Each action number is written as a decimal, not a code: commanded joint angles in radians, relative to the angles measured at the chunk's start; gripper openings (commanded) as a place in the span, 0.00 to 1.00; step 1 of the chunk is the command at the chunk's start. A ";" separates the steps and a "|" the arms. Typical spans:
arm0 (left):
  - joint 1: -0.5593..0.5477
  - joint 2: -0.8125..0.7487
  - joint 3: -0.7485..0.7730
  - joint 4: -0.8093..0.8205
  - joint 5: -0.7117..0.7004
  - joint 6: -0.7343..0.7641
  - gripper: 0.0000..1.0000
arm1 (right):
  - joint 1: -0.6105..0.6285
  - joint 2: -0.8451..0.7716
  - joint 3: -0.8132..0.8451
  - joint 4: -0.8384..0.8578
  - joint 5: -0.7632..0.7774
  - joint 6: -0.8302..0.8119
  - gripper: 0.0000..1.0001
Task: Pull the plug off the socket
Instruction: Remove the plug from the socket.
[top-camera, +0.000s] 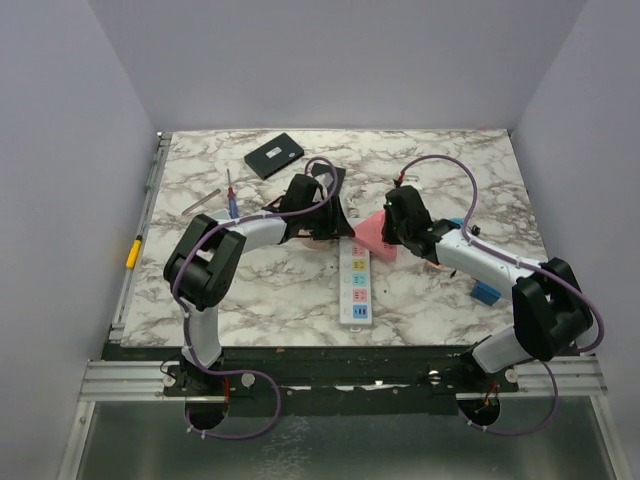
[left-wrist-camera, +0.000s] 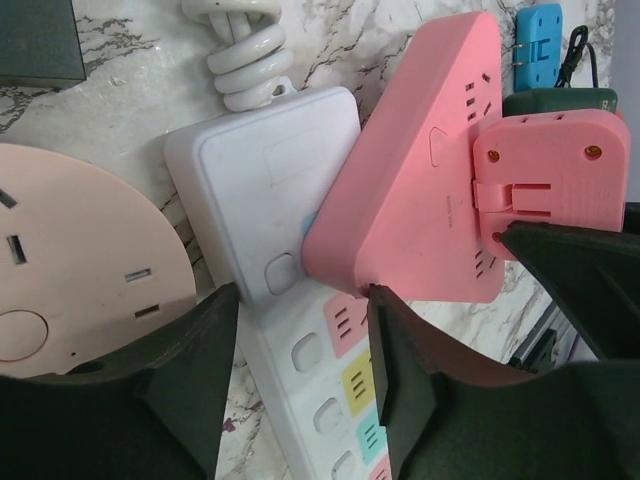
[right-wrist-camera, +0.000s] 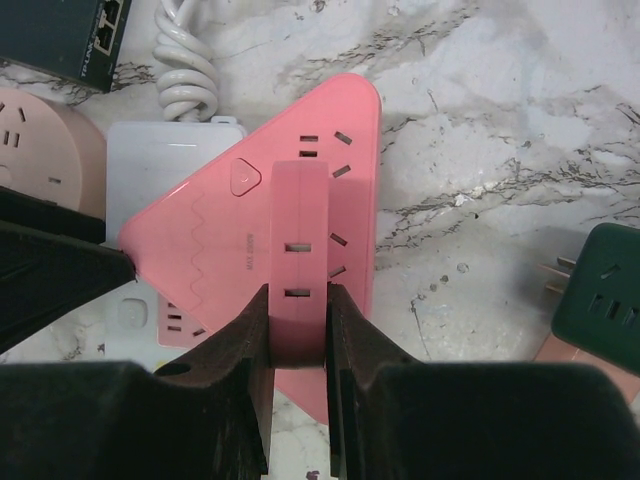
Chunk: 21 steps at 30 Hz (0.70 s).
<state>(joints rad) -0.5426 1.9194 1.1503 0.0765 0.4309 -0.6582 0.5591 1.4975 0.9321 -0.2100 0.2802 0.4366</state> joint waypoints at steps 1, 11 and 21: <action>-0.016 0.039 0.030 -0.067 -0.093 0.083 0.51 | 0.031 0.012 0.026 0.002 0.004 0.023 0.00; -0.040 0.073 0.065 -0.149 -0.136 0.139 0.49 | 0.055 0.035 0.052 -0.035 0.062 0.036 0.00; -0.040 0.082 0.081 -0.147 -0.115 0.128 0.60 | 0.065 0.043 0.054 -0.032 0.057 0.044 0.00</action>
<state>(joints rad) -0.5678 1.9381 1.2304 -0.0059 0.3775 -0.5564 0.5953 1.5215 0.9585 -0.2344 0.3779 0.4545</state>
